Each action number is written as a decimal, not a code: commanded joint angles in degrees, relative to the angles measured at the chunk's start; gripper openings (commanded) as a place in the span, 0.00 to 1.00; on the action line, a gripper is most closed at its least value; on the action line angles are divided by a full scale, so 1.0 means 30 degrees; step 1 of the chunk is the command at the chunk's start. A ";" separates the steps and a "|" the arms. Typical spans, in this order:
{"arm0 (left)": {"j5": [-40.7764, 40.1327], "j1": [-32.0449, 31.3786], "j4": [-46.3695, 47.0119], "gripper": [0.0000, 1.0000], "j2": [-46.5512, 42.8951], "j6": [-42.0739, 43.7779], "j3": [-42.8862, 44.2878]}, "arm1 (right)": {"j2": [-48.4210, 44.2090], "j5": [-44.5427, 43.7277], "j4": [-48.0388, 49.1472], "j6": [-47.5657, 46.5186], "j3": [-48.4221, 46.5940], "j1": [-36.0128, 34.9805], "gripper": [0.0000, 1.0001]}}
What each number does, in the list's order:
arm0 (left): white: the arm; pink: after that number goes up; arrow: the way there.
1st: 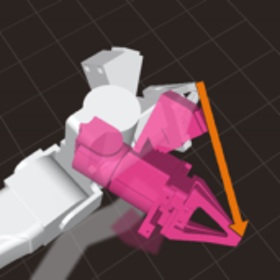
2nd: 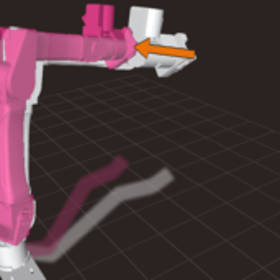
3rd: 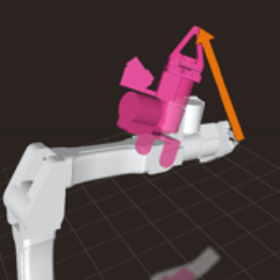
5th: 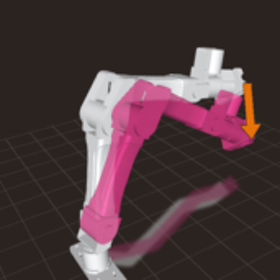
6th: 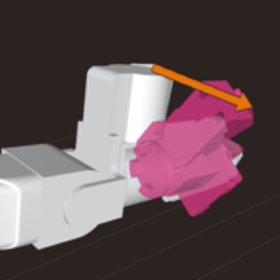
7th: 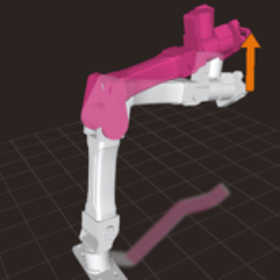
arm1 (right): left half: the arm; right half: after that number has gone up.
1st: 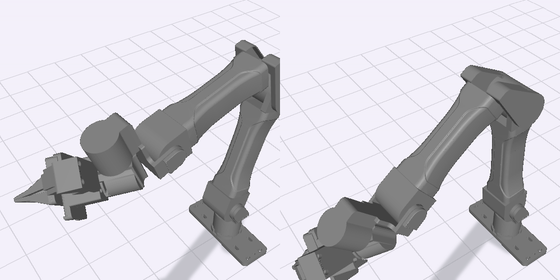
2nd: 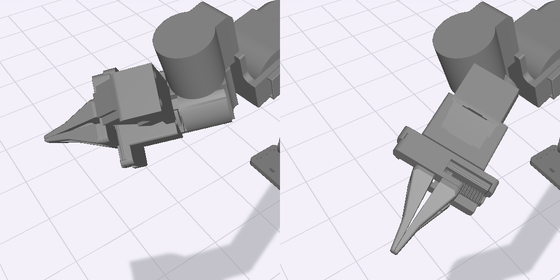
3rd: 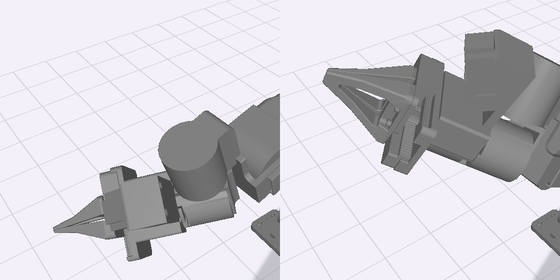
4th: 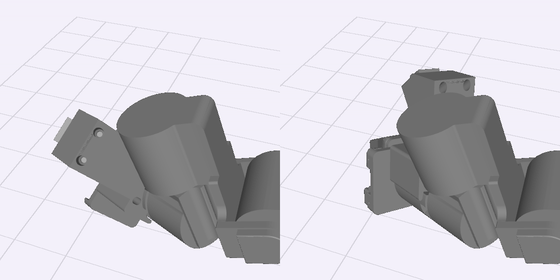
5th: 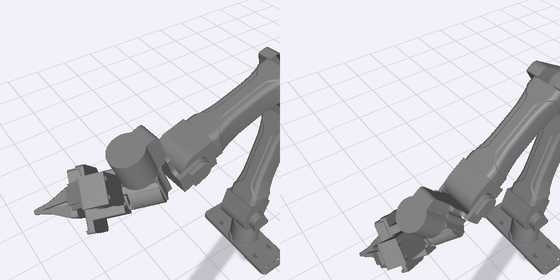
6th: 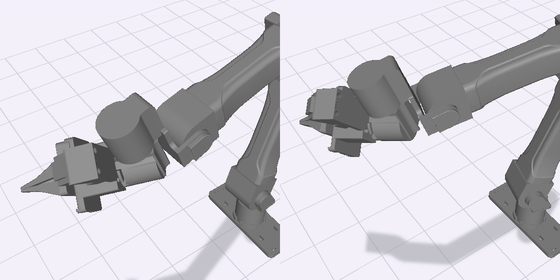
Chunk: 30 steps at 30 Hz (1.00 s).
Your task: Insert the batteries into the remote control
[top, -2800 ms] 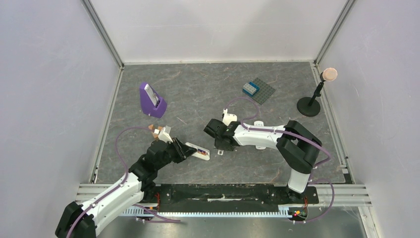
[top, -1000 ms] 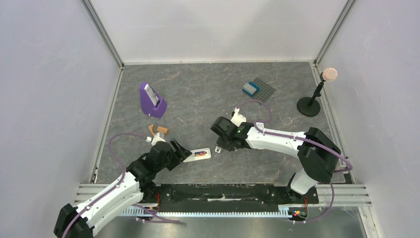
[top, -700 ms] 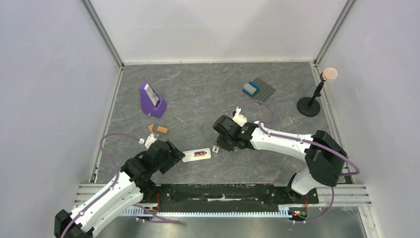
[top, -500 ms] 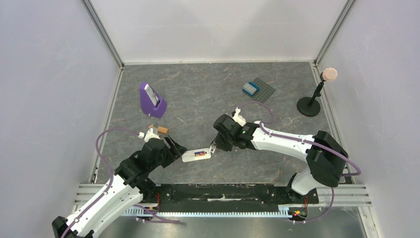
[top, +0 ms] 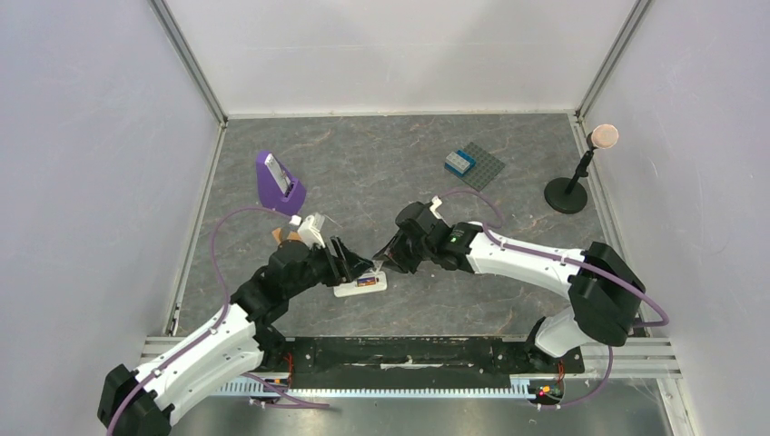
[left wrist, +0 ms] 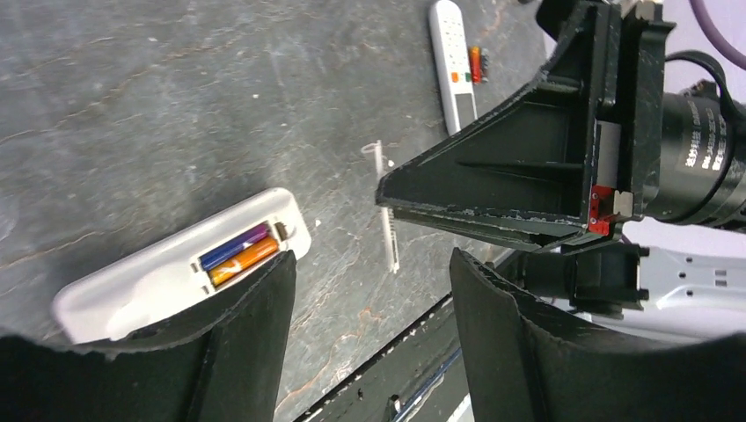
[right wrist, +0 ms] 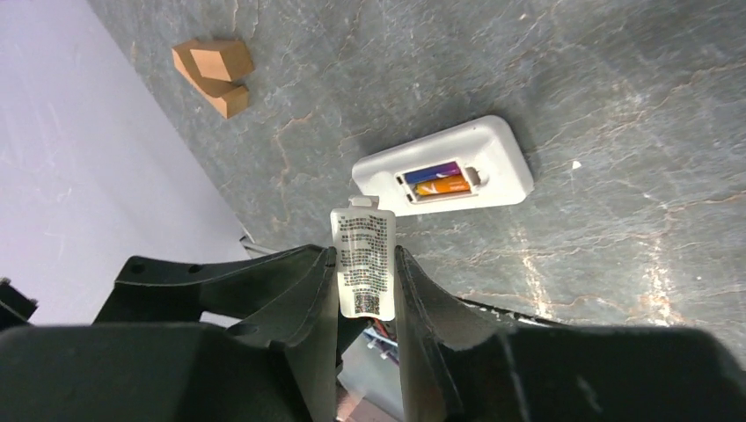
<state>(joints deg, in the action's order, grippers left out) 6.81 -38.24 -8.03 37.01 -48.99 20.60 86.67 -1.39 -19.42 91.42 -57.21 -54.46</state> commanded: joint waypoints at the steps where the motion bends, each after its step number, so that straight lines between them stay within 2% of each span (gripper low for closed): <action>1: 0.1498 -0.0482 0.4281 0.70 0.0434 0.1186 -0.0854 | -0.0688 0.1046 0.1041 0.1546 0.0644 0.0080 0.15; 7: 0.0862 -0.0985 0.5328 0.68 0.0295 0.0418 -0.1744 | -0.0823 0.1359 0.1923 0.2597 0.1254 0.0076 0.15; 15: 0.0533 -0.1619 0.6281 0.53 0.1478 -0.0009 -0.2164 | -0.0749 0.1895 0.2759 0.3327 0.1634 0.0076 0.15; 18: 0.0416 -0.1810 0.6531 0.45 0.1649 -0.0176 -0.2316 | -0.0803 0.1863 0.2904 0.3497 0.1801 0.0078 0.14; 23: 0.0160 -0.1873 0.6574 0.18 0.1651 -0.0440 -0.2413 | -0.0704 0.1826 0.2963 0.2978 0.1696 0.0069 0.15; 25: 0.0079 -0.1873 0.6573 0.07 0.1643 -0.0542 -0.2443 | -0.0631 0.1990 0.2914 0.2309 0.1531 0.0076 0.22; 26: 0.0100 -0.1873 0.6574 0.03 0.1665 -0.0595 -0.2458 | -0.0626 0.2140 0.2946 0.1924 0.1444 0.0076 0.29; 30: 0.0584 -0.1873 0.6272 0.02 0.1491 -0.0603 -0.2417 | -0.1161 0.2151 0.2944 -0.0618 0.1378 0.0076 0.68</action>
<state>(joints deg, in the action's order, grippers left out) 7.75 -43.59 7.86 42.11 -50.13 12.88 85.84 4.69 -11.79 96.86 -52.01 -54.19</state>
